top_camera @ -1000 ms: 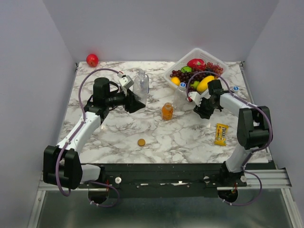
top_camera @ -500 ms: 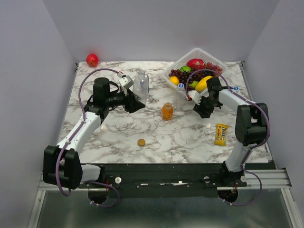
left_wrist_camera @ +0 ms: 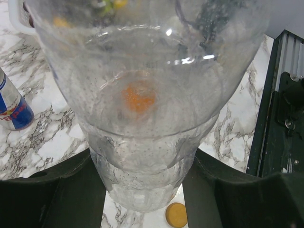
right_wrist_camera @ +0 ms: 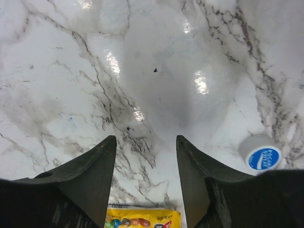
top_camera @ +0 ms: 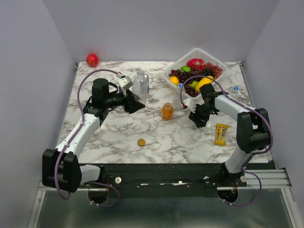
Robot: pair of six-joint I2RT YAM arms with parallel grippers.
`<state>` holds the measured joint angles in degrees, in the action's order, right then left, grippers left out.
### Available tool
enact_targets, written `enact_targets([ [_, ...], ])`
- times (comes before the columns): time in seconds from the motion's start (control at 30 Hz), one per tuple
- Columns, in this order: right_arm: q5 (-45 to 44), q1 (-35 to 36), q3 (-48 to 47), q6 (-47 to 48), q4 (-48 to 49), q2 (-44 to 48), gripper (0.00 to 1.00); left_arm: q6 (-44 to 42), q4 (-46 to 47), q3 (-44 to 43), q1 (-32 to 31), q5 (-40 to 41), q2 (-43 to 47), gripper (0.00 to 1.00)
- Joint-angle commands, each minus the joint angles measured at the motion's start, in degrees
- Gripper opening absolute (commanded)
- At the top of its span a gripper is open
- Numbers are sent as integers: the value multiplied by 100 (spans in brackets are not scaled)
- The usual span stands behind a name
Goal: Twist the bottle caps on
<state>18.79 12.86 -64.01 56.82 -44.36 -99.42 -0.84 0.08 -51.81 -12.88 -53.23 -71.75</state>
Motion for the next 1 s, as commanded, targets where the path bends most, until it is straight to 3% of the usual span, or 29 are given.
enact_targets([
  [0.0,-812,32,38,31,620,212,61,31,142,13,-30,94,135,0],
  [0.27,-1228,-179,-367,-434,947,-262,65,-100,-236,-364,-39,41,-76,0],
  [0.43,-1132,-258,-305,-619,1131,-421,76,-311,-525,-619,-47,94,-182,0],
  [0.7,-1158,-495,-279,-567,1325,-534,77,-566,-816,-883,-144,190,-428,0],
  [0.97,-578,-583,-815,-435,323,-1009,75,-760,-966,-1287,-364,287,-762,0],
])
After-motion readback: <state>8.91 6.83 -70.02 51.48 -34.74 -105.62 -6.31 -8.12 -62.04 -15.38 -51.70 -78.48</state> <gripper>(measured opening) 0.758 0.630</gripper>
